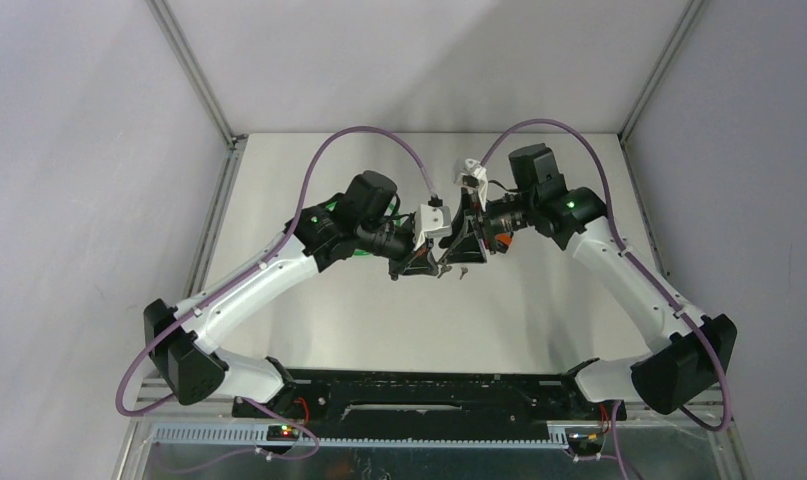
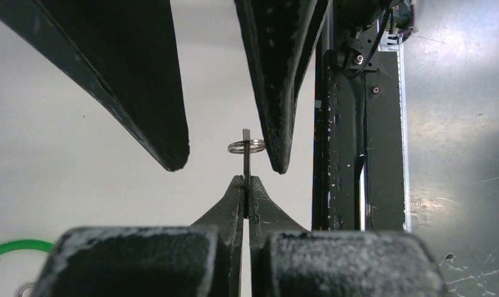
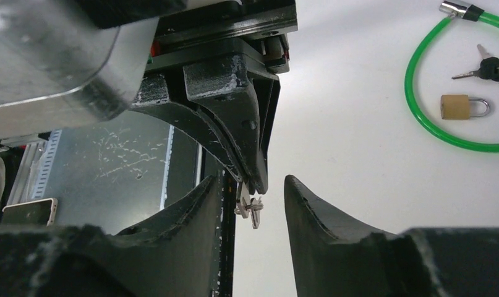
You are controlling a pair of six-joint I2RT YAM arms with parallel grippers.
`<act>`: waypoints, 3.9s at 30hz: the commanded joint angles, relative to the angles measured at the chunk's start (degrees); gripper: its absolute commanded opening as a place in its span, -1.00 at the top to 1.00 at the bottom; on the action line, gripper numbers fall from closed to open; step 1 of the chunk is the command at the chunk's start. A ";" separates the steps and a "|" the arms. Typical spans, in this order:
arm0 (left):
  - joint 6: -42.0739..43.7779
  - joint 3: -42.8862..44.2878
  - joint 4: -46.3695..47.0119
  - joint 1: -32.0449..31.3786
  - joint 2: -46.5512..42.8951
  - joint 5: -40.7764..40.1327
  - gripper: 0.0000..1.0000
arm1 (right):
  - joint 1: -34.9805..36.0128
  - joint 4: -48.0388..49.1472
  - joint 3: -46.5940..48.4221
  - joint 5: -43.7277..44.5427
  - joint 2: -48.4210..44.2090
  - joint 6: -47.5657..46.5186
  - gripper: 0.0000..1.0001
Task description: Unlock with the key
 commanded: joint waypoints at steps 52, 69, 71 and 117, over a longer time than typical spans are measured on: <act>-2.89 19.68 -10.45 38.52 26.91 -28.81 -0.77 | -10.85 -3.09 -11.15 9.76 -7.48 -10.33 1.00; 0.27 45.74 -22.91 43.23 57.87 -33.67 -0.24 | -11.10 -1.87 -12.74 10.34 -7.15 -9.33 1.00; -0.14 44.96 -22.95 43.20 57.56 -32.63 -0.16 | -11.15 -1.76 -12.77 10.20 -6.74 -9.25 1.00; -32.94 -4.56 -1.12 20.10 25.37 -25.04 0.37 | -14.03 -7.18 -15.10 14.75 -10.30 -12.29 1.00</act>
